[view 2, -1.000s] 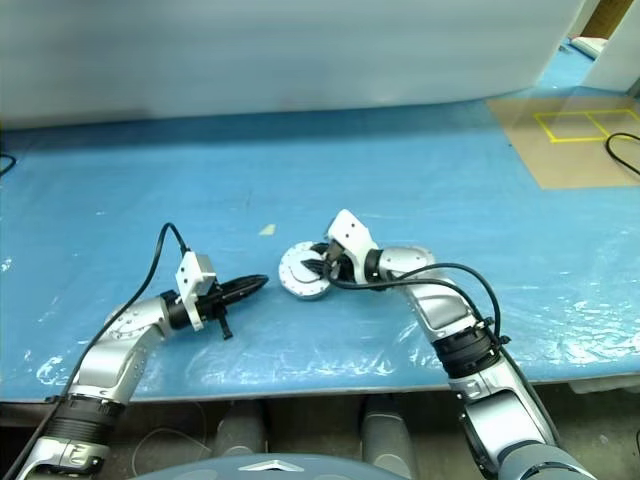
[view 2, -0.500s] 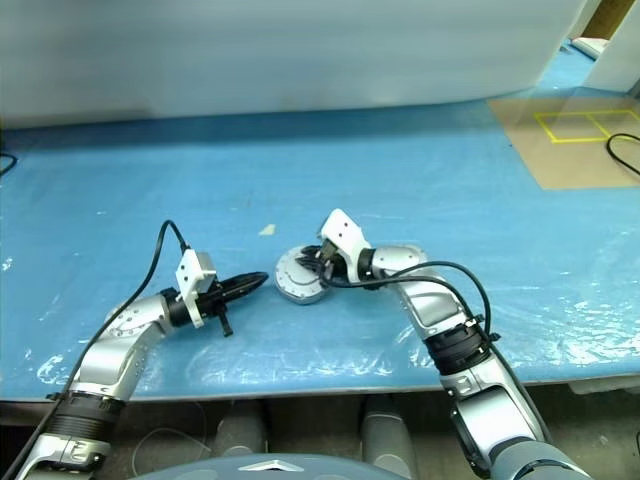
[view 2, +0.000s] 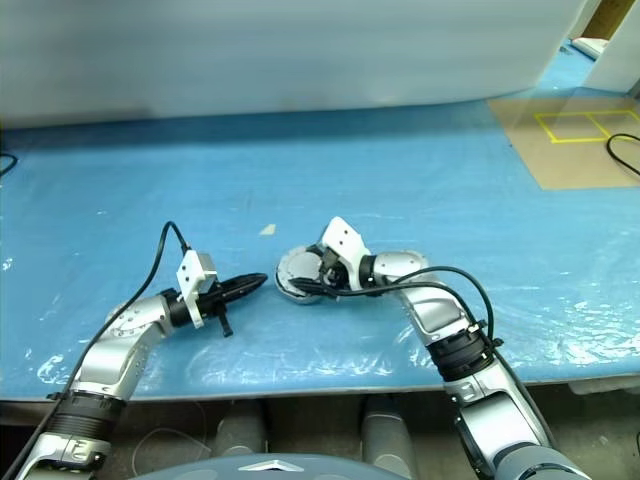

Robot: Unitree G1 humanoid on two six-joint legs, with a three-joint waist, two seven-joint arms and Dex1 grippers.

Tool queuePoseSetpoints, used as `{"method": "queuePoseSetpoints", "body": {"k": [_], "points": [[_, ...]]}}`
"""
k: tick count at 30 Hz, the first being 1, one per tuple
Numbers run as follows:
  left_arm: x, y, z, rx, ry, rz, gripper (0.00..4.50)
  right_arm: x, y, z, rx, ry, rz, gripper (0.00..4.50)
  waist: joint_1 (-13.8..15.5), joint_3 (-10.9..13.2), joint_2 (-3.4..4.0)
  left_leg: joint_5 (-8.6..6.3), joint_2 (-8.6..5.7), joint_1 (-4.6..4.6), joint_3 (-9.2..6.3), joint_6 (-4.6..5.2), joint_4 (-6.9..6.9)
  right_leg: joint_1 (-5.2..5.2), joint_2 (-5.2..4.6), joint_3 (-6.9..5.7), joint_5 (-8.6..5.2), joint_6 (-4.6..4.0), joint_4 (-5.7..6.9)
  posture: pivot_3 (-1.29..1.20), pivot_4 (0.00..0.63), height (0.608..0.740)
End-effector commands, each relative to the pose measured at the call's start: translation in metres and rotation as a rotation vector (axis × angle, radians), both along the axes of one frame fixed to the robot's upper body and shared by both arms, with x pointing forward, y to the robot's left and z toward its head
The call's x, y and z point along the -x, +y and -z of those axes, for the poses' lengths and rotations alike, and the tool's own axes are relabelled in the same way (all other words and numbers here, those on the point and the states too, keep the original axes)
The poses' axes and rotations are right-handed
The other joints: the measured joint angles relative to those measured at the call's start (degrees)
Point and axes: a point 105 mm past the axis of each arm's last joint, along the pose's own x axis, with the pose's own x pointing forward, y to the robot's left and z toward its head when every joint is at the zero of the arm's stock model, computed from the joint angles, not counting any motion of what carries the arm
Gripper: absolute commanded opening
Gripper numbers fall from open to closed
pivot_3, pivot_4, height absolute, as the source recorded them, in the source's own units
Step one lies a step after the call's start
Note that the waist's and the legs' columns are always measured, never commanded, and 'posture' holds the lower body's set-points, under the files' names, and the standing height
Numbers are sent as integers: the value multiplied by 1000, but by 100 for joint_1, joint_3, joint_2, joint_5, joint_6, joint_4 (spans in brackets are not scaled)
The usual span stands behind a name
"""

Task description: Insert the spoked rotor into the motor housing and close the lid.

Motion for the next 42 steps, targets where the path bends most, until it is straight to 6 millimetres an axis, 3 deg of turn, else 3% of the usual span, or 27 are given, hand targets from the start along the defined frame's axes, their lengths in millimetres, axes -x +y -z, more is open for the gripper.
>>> {"method": "queuePoseSetpoints", "body": {"k": [1, 8, 17, 22, 34, 42], "points": [[-2, 0, -10, -2, -48, 1, 0, 8, 6, -5, 3, -26, -44, 3852, 0, 0, 0, 0, 0, 0, 0, 0, 0, 0, 0, 0, 0, 0, 0, 0, 150, 740], [-2, 1, -9, -8, -45, -1, 0, 18, 9, 3, 33, -9, -96, 3852, -7, -1, -2, 0, 0, 2, 0, 0, -3, 0, 1, 0, 0, 0, 0, 0, 150, 740], [-3, 1, -7, -16, -43, 2, 0, 10, 7, 12, 98, -23, -49, 3852, -7, -1, -2, 0, 0, 9, 0, 0, -1, 6, 0, 0, 0, 0, 0, 0, 150, 740], [-3, 1, -7, -18, -46, 1, 0, 9, 9, 14, 108, -20, -40, 2963, -10, -2, -2, 0, 0, 13, 0, 0, 0, 12, 0, 1, 0, 0, 2, 0, 150, 740], [-3, 2, -7, -18, -49, -13, 0, 6, 14, 15, 105, -11, 8, 2963, -30, -2, -3, 0, 0, 16, 0, 0, 0, 23, 1, 5, 1, -2, 10, 0, 150, 740], [-8, 13, -10, -22, -67, -61, 0, 5, 4, 27, 200, -50, -1, 2963, -21, -3, -4, 0, 0, 18, 0, 0, 0, 27, 0, 5, 1, -2, 9, 0, 150, 740]]}}
